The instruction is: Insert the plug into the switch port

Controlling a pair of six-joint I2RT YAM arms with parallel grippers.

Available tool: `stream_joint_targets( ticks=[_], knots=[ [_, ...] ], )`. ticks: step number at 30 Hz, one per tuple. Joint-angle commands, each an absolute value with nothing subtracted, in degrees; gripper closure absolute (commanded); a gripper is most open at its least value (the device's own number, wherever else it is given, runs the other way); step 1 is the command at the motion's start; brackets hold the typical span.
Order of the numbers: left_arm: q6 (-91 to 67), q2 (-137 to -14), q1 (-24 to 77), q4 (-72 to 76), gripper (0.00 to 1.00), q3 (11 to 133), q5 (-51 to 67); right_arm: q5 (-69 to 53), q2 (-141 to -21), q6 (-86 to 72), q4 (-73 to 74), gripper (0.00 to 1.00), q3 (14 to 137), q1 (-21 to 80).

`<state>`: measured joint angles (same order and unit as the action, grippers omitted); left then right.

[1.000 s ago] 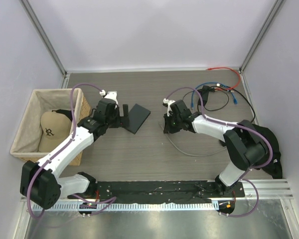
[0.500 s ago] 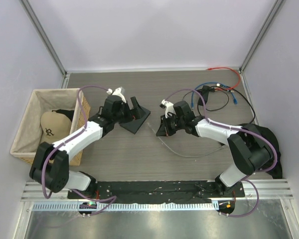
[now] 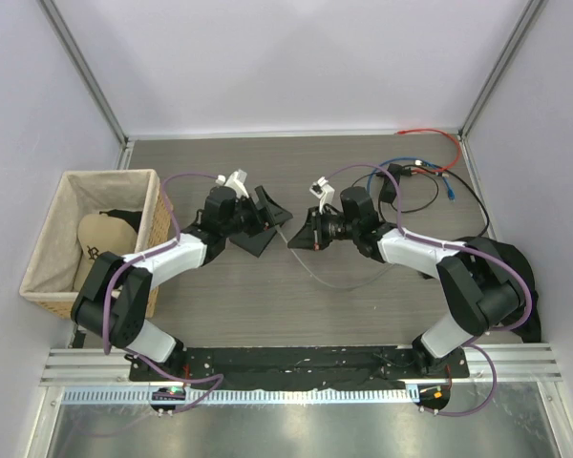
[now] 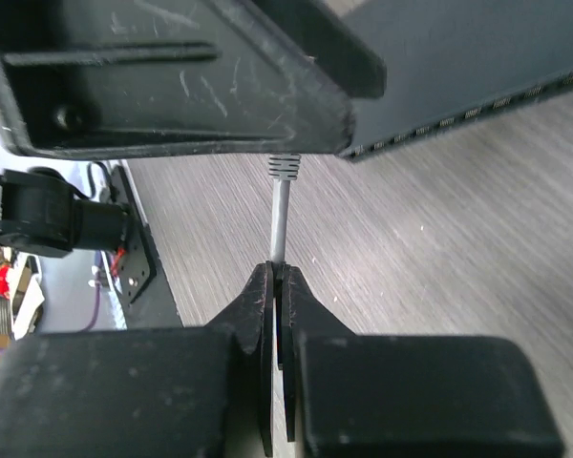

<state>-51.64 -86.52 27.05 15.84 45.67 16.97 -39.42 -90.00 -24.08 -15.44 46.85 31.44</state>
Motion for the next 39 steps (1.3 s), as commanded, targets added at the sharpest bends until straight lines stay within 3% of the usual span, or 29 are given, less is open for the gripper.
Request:
stream_joint_targets(
  ticks=[1, 14, 22, 28, 31, 34, 35, 36, 37, 39],
  knots=[
    [-58.6, -86.7, 25.1, 28.8, 0.27, 41.7, 21.7, -42.7, -88.9, -27.3, -22.1, 0.99, 46.6, 30.7],
    [-66.0, -88.5, 23.8, 44.4, 0.52, 38.2, 28.2, -46.8, -90.3, -31.9, -27.8, 0.99, 44.9, 28.5],
    [-67.2, -87.7, 23.6, 48.7, 0.54, 36.2, 30.5, -49.2, -91.1, -35.4, -31.6, 0.99, 43.6, 27.4],
    [-67.0, -86.8, 23.5, 49.6, 0.64, 35.2, 31.8, -50.6, -91.8, -37.7, -34.3, 0.99, 43.2, 26.5],
    [-66.8, -86.7, 23.6, 50.0, 0.76, 34.7, 32.2, -50.7, -92.2, -38.4, -35.1, 0.99, 43.2, 26.3],
    [-66.6, -85.9, 23.6, 50.1, 1.00, 34.3, 32.0, -50.6, -91.8, -38.8, -35.2, 0.99, 43.4, 26.2],
    [-66.8, -85.5, 23.5, 49.9, 1.00, 34.2, 31.1, -50.1, -91.8, -38.2, -34.7, 0.99, 43.8, 26.2],
    [-66.7, -85.3, 23.6, 49.7, 1.00, 34.1, 30.6, -49.7, -91.2, -37.5, -32.5, 0.95, 44.1, 26.2],
    [-66.6, -84.3, 23.5, 47.3, 1.00, 34.6, 30.0, -49.1, -90.7, -36.7, -31.2, 0.81, 45.0, 26.3],
    [-65.4, -82.8, 23.5, 41.9, 1.00, 35.7, 27.3, -45.6, -88.1, -32.3, -25.4, 0.67, 46.0, 26.9]
  ],
)
